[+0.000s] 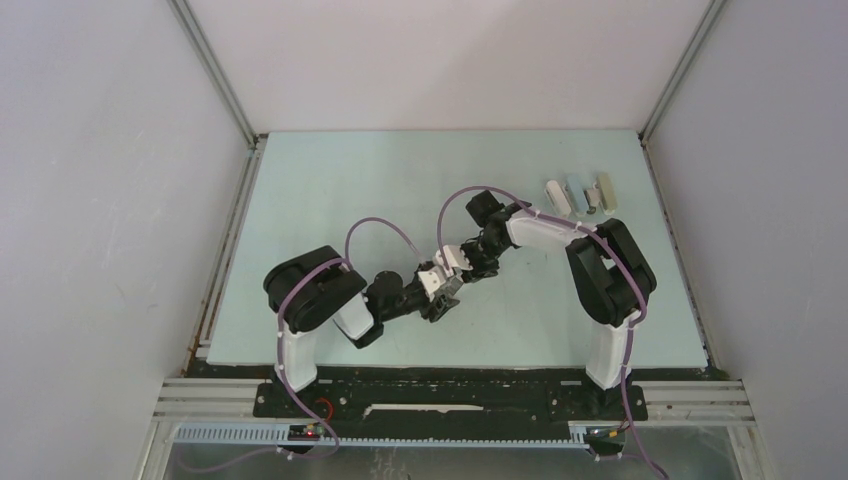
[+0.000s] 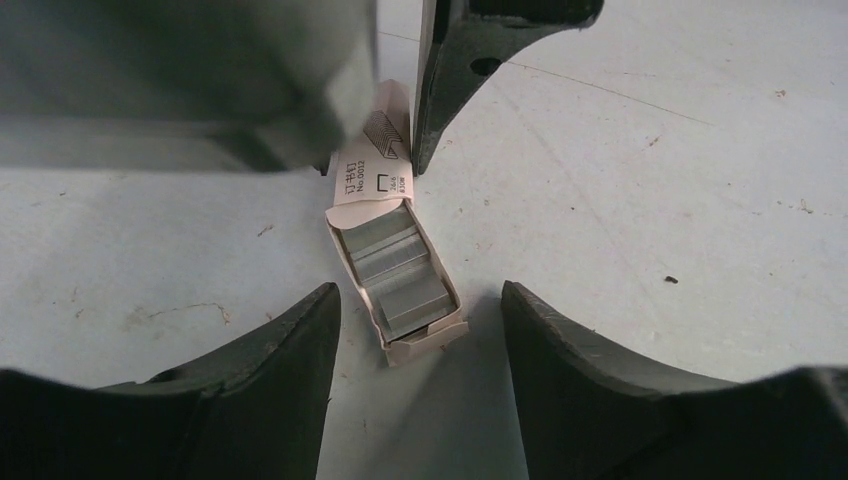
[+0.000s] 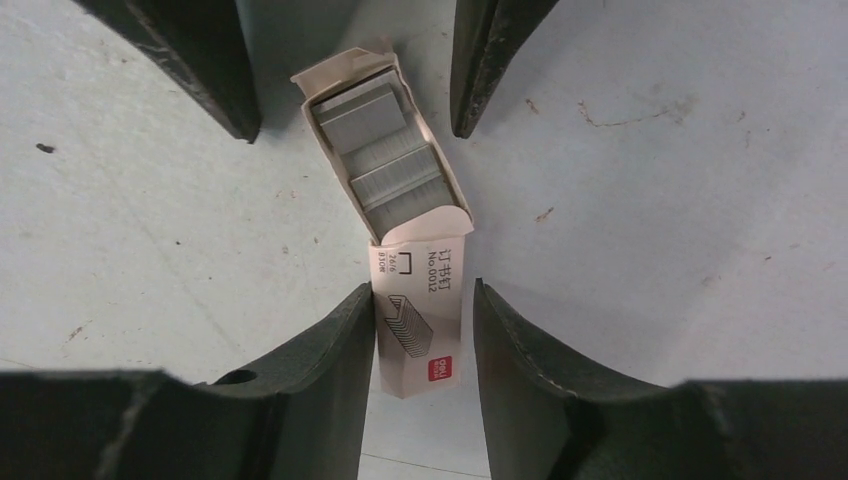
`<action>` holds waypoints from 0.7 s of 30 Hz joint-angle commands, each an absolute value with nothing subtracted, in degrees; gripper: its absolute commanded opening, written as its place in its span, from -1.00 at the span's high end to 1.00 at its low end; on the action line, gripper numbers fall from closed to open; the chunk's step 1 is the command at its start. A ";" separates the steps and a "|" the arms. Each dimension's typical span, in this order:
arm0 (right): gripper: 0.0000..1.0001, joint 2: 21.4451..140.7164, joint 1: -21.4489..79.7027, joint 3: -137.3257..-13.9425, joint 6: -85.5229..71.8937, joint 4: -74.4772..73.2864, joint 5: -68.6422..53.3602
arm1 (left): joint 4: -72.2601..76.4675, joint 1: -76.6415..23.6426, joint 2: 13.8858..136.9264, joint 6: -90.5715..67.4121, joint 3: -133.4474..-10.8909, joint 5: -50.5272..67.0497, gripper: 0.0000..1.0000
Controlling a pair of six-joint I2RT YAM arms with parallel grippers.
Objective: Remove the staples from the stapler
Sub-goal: Close the staple box at the center of the board.
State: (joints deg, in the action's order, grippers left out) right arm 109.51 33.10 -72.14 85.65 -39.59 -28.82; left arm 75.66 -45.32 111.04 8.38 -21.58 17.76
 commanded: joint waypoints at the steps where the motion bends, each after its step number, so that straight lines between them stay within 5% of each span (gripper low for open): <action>1: -0.05 108.73 34.33 -71.02 83.77 -37.12 -29.45 | 75.53 -45.44 110.44 7.12 -21.78 16.56 -0.36; 8: -0.44 107.26 32.61 -70.50 82.70 -36.20 -30.71 | 75.60 -45.00 107.18 7.23 -19.99 14.08 -0.66; 21: -0.57 105.56 29.46 -70.41 88.13 -41.81 -32.43 | 73.26 -43.77 99.21 4.11 -17.23 7.63 -1.00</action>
